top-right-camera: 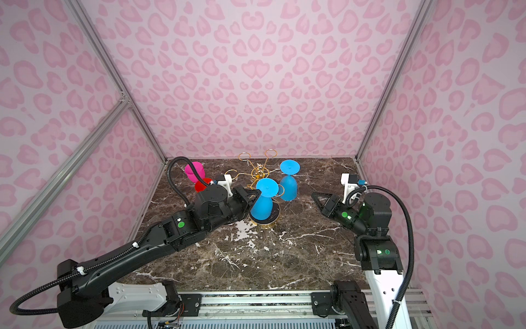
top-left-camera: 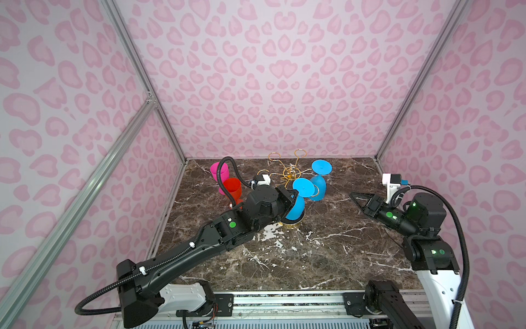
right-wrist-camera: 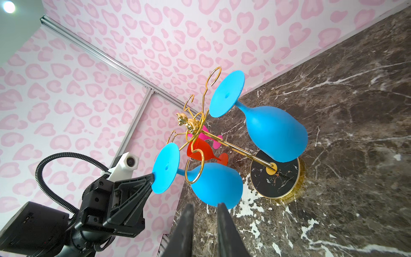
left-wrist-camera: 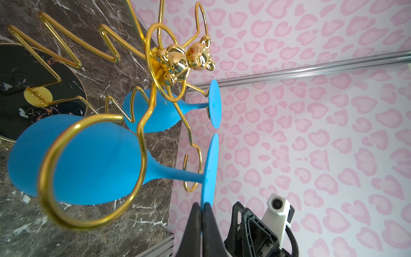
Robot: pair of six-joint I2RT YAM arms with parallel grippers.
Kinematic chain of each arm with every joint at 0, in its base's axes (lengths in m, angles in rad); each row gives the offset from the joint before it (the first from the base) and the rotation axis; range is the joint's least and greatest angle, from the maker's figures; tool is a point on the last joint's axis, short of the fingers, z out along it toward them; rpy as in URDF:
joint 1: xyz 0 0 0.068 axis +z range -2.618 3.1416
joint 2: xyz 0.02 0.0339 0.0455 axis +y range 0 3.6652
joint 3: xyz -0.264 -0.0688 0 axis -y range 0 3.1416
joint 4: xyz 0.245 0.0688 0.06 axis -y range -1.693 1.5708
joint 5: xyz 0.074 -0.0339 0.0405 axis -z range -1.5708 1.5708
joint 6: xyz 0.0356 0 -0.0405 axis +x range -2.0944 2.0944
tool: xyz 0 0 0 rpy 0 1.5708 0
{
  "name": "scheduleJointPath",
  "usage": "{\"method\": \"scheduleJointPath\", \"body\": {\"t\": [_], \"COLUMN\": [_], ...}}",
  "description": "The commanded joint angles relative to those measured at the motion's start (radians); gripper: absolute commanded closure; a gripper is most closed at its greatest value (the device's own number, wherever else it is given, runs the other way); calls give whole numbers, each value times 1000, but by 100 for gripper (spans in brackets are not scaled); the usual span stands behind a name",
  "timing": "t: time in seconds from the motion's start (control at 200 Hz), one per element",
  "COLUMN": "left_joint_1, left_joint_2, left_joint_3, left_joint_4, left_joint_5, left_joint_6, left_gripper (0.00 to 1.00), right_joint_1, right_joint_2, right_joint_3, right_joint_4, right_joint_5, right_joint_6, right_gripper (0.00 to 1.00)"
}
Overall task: Take the wine glass off the wine glass rack
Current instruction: Pick up the wine glass from the wine glass rack.
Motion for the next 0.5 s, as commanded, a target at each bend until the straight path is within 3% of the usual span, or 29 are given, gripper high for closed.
{"method": "scheduleJointPath", "body": {"t": [0.0, 0.495], "left_joint_1": [-1, -57], "left_joint_2": [1, 99], "left_joint_3": [5, 168], "left_joint_4": [17, -10], "left_joint_5": [74, 347], "left_joint_6": [14, 214], "left_gripper": [96, 97], "right_joint_1": [-6, -93], "right_joint_2": [3, 8], "right_joint_3": [11, 134], "right_joint_4": [-17, -165], "right_joint_5": [1, 22], "right_joint_6": [-26, -115], "right_gripper": [78, 76]}}
